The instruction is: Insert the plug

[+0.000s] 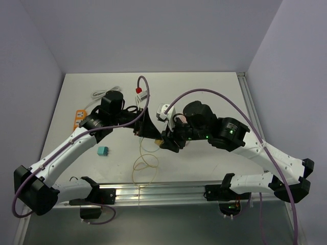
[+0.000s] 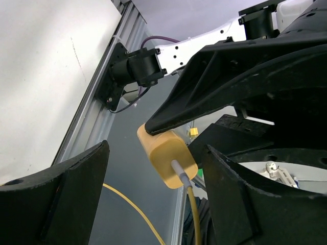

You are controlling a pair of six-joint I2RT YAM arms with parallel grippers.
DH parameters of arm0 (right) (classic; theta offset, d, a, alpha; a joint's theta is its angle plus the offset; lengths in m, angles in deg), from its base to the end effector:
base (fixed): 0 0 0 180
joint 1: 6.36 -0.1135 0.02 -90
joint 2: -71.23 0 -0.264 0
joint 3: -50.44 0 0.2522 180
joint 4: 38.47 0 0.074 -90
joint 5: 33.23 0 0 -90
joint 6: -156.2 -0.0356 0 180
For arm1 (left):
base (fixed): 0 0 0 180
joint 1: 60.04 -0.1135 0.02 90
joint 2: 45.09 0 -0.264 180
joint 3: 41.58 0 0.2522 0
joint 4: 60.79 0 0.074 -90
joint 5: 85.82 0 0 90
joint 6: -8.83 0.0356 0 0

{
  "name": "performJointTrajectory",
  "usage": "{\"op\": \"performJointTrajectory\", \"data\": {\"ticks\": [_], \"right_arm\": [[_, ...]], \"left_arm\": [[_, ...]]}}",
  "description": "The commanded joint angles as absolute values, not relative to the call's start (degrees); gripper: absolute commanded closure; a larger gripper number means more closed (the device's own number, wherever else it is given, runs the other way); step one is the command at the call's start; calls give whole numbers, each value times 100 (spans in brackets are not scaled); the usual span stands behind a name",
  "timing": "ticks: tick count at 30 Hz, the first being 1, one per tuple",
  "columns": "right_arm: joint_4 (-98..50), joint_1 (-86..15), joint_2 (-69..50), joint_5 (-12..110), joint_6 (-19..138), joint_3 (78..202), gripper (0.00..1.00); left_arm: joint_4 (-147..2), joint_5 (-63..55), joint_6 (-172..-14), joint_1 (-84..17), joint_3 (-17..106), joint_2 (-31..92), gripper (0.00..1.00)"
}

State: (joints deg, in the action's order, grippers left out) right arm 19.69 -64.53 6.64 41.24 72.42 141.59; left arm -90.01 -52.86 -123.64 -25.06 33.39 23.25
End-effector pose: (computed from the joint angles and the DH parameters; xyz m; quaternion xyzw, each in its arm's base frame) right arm 0.1103 0.1958 0.4080 -0.5166 0.6968 0.3177 0.3829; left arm 0.1953 -0.1731 0.3521 0.2166 0.7467 -0.6149 0.1319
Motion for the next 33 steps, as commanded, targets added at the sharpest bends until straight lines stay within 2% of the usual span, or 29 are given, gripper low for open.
{"op": "performJointTrajectory", "data": {"ticks": [1, 6, 12, 15, 16, 18, 19, 20, 22, 23, 24, 26, 28, 32, 33], "right_arm": [[1958, -6419, 602, 4183, 7376, 14524, 100], [1880, -6410, 558, 4252, 7367, 14586, 100], [1599, -6410, 514, 4341, 7288, 14612, 100], [1484, -6402, 453, 4402, 7236, 14594, 100], [1406, -6402, 444, 4455, 7201, 14586, 100], [1379, -6402, 391, 4525, 7139, 14551, 100], [1335, -6393, 382, 4551, 7113, 14533, 99], [1291, -6393, 382, 4621, 7051, 14463, 98], [1186, -6393, 417, 4657, 7007, 14393, 95], [1142, -6402, 435, 4770, 6937, 14314, 91], [1098, -6393, 444, 4858, 6902, 14270, 82], [1053, -6393, 479, 4912, 6840, 14182, 80], [992, -6375, 531, 4991, 6779, 14103, 68], [773, -6366, 698, 5246, 6638, 13751, 56], [711, -6367, 751, 5298, 6638, 13681, 47]], "left_arm": [[-8940, -5260, -12177, -2436, 3467, 2233, 22], [-8861, -5322, -12239, -2409, 3406, 2303, 28], [-8861, -5409, -12238, -2400, 3388, 2259, 46], [-8730, -5506, -12344, -2400, 3353, 2224, 58], [-8642, -5550, -12388, -2409, 3344, 2215, 69], [-8598, -5585, -12432, -2400, 3318, 2215, 81], [-8580, -5603, -12449, -2400, 3326, 2224, 92], [-8571, -5612, -12467, -2400, 3335, 2224, 97], [-8545, -5638, -12502, -2409, 3353, 2233, 100], [-8501, -5629, -12520, -2401, 3362, 2241, 100], [-8501, -5621, -12537, -2400, 3379, 2250, 100], [-8597, -5507, -12529, -2400, 3440, 2285, 100], [-8773, -5375, -12511, -2409, 3546, 2303, 100], [-8975, -4839, -12774, -2409, 3695, 2294, 100], [-8958, -4734, -12984, -2409, 3704, 2303, 100]]}}
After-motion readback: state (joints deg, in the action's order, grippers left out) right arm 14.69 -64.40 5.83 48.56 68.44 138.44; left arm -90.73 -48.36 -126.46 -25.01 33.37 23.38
